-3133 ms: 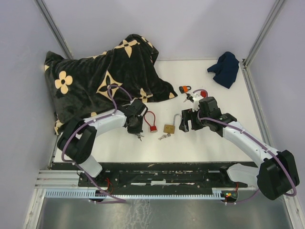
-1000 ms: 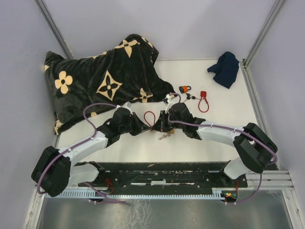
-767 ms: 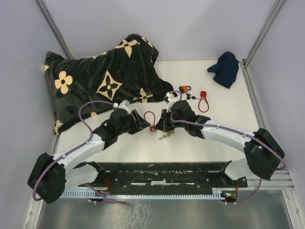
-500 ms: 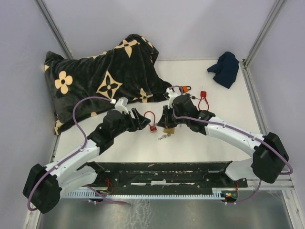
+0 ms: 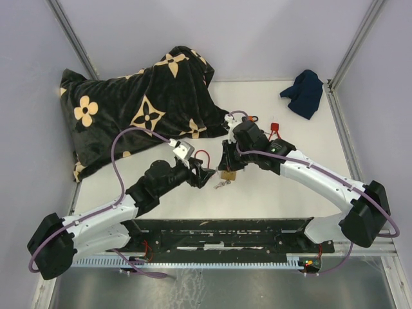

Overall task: Unlock with the key
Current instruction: Pick up the key from the center of the board.

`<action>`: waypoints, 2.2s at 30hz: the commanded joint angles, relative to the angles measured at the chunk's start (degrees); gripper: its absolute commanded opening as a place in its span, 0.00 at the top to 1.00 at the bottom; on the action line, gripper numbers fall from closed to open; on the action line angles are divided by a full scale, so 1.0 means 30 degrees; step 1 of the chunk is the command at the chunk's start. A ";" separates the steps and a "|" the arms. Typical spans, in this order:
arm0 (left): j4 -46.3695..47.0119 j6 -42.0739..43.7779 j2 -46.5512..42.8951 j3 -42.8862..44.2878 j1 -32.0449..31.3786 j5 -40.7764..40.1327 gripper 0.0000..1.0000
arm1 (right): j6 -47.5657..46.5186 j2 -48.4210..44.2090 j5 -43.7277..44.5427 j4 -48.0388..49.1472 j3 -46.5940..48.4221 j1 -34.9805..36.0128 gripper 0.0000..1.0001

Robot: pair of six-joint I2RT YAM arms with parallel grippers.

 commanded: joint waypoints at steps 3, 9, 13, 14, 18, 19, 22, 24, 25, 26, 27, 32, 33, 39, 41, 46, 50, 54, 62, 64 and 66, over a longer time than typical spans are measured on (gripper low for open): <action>0.4533 0.6212 0.1178 -0.0614 -0.1518 -0.1196 0.29 | 0.0624 -0.0178 -0.0100 -0.1190 0.1674 0.0018 0.98; 0.6539 0.7874 0.2764 -0.0692 -0.2261 -0.1924 0.35 | 0.1192 -0.0229 -0.0397 -0.1504 0.1927 0.0016 0.98; 0.6988 0.8478 0.3521 -0.0330 -0.2547 -0.2104 0.45 | 0.1493 -0.0253 -0.0437 -0.1566 0.1769 0.0032 0.98; 0.7058 0.8607 0.3656 -0.0227 -0.2617 -0.2143 0.47 | 0.1558 -0.0226 -0.0480 -0.1559 0.1729 0.0032 0.98; 0.7605 0.9269 0.3859 -0.0269 -0.3106 -0.2438 0.52 | 0.1848 -0.0206 -0.0507 -0.1467 0.1571 0.0025 0.98; 0.7714 0.9438 0.3867 -0.0351 -0.3196 -0.2501 0.56 | 0.1921 -0.0209 -0.0496 -0.1429 0.1536 0.0032 0.98; 0.7707 0.9694 0.3844 -0.0409 -0.3425 -0.2625 0.62 | 0.2090 -0.0215 -0.0485 -0.1231 0.1421 0.0032 0.98; 0.7700 0.9687 0.3775 -0.0420 -0.3553 -0.2628 0.63 | 0.2204 -0.0077 -0.0509 -0.1145 0.1378 0.0032 0.98; 0.7722 0.9655 0.3743 -0.0443 -0.3625 -0.2628 0.63 | 0.2262 0.0005 -0.0507 -0.1155 0.1351 0.0032 0.98; 0.7736 0.9644 0.3703 -0.0450 -0.3731 -0.2664 0.64 | 0.2343 0.0085 -0.0540 -0.1130 0.1336 0.0032 0.98; 0.7730 0.9610 0.3705 -0.0447 -0.3794 -0.2776 0.64 | 0.2459 0.0172 -0.0569 -0.1091 0.1279 0.0032 0.98; 0.7597 0.9752 0.3903 -0.0486 -0.4000 -0.2864 0.76 | 0.2855 0.0263 -0.0781 -0.0774 0.1133 0.0032 0.96; 0.7420 0.9729 0.3913 -0.0466 -0.4000 -0.2870 0.81 | 0.2863 0.0220 -0.0805 -0.0702 0.1126 0.0025 0.95; 0.6847 0.8805 0.3315 -0.0920 -0.3997 -0.3147 0.97 | 0.2530 -0.0287 -0.0749 0.0249 0.0939 0.0032 0.79; 0.6865 0.8020 0.2972 -0.1240 -0.3954 -0.3329 0.97 | 0.2146 -0.0647 -0.0588 0.0724 0.0915 0.0036 0.72; 0.7283 0.5449 0.2505 -0.2122 -0.3491 -0.2865 0.97 | 0.0625 -0.1625 -0.0842 0.2320 0.0772 -0.0119 0.59; 0.8257 0.2313 0.2525 -0.2725 -0.1729 -0.0261 0.97 | -0.0606 -0.2559 -0.1421 0.3597 -0.0057 -0.0570 0.54; 1.0094 -0.0817 0.2510 -0.3432 0.0527 0.3476 0.97 | -0.0884 -0.3650 -0.2950 0.5763 -0.2008 -0.1829 0.54; 1.4478 -0.6179 0.2903 -0.4328 0.3471 0.6860 0.97 | -0.0954 -0.4130 -0.5888 1.0743 -0.5773 -0.3073 0.53; 1.4976 -0.7358 0.2886 -0.4282 0.3654 0.6720 0.97 | -0.0699 -0.3893 -0.6470 1.2076 -0.6413 -0.3073 0.53; 1.5395 -0.8245 0.2848 -0.4266 0.3680 0.6363 0.97 | -0.0350 -0.3596 -0.7026 1.3609 -0.7004 -0.3026 0.51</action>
